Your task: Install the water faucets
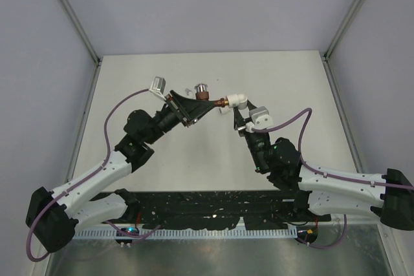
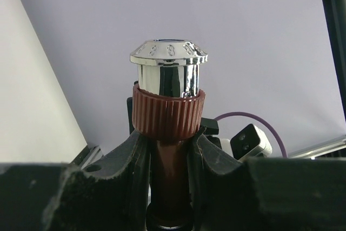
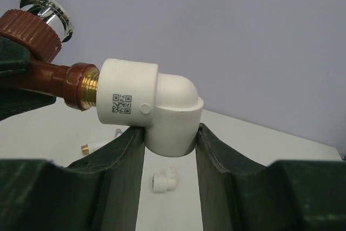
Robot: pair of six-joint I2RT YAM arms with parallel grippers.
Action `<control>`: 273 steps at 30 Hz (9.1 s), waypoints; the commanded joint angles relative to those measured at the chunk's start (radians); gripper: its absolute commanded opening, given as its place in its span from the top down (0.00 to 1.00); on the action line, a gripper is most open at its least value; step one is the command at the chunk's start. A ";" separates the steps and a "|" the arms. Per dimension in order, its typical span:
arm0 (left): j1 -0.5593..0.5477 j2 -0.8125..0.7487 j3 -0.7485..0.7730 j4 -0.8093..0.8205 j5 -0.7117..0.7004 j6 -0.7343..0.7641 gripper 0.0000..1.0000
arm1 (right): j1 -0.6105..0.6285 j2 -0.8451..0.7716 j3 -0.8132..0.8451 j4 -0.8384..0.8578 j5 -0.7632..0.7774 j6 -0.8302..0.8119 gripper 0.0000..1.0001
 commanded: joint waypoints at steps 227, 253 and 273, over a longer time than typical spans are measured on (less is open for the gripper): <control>0.383 -0.396 -0.330 0.128 0.468 0.379 1.00 | -0.475 0.202 0.597 -0.910 -1.274 0.624 0.28; 0.383 -0.330 -0.149 -0.354 0.440 0.035 1.00 | -0.205 -0.119 -0.023 -0.318 -1.105 -0.424 0.24; 0.383 -0.339 -0.136 -0.302 0.478 -0.023 1.00 | -0.137 0.044 -0.035 -0.181 -0.998 -0.602 0.39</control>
